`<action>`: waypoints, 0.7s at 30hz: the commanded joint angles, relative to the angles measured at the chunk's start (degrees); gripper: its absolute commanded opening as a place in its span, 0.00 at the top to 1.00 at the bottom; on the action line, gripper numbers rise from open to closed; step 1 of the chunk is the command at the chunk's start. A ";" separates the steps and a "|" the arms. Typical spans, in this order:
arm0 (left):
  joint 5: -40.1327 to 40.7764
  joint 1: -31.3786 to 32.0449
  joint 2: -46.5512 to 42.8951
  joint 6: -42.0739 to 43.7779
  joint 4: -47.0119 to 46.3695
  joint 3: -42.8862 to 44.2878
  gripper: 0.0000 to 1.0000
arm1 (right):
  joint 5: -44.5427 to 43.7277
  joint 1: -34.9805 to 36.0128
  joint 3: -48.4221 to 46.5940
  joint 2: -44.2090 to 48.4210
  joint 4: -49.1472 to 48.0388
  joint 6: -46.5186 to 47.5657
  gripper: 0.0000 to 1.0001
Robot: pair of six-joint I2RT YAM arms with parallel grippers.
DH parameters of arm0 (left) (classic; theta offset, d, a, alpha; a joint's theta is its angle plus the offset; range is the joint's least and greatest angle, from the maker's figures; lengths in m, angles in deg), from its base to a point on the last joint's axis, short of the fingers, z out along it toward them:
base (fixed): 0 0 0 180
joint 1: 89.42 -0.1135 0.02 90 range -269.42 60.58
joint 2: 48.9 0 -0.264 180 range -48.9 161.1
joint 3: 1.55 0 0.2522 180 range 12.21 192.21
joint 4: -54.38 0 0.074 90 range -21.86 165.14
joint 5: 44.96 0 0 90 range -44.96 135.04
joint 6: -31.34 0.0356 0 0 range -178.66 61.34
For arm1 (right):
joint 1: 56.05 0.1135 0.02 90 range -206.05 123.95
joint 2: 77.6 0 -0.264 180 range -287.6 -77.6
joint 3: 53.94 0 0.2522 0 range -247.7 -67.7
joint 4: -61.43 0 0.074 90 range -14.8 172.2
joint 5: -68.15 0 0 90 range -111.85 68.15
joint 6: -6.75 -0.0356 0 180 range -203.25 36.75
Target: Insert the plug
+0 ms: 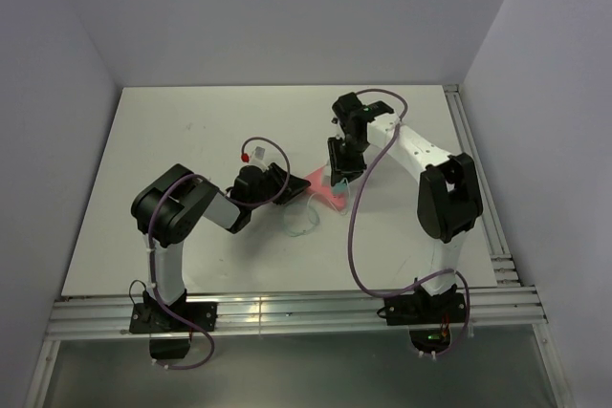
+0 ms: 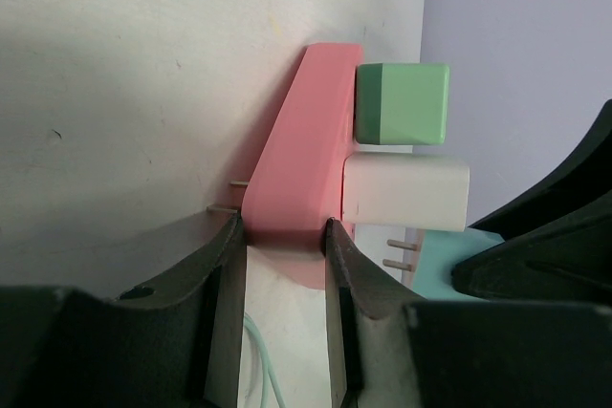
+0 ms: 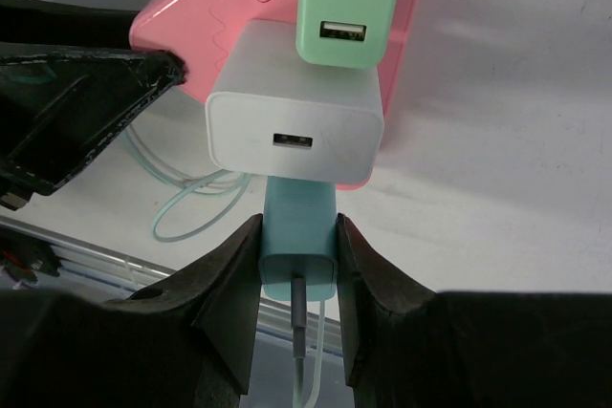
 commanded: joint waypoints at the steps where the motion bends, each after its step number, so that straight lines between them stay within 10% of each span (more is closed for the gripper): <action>1: -1.46 0.59 0.98 1.79 -0.37 -0.47 1.00 | 0.63 0.25 1.10 0.37 0.15 0.57 1.00; 21: -1.02 0.50 0.98 1.87 -0.37 -1.08 1.00 | -0.78 -0.53 1.98 -3.32 -2.14 -1.45 1.00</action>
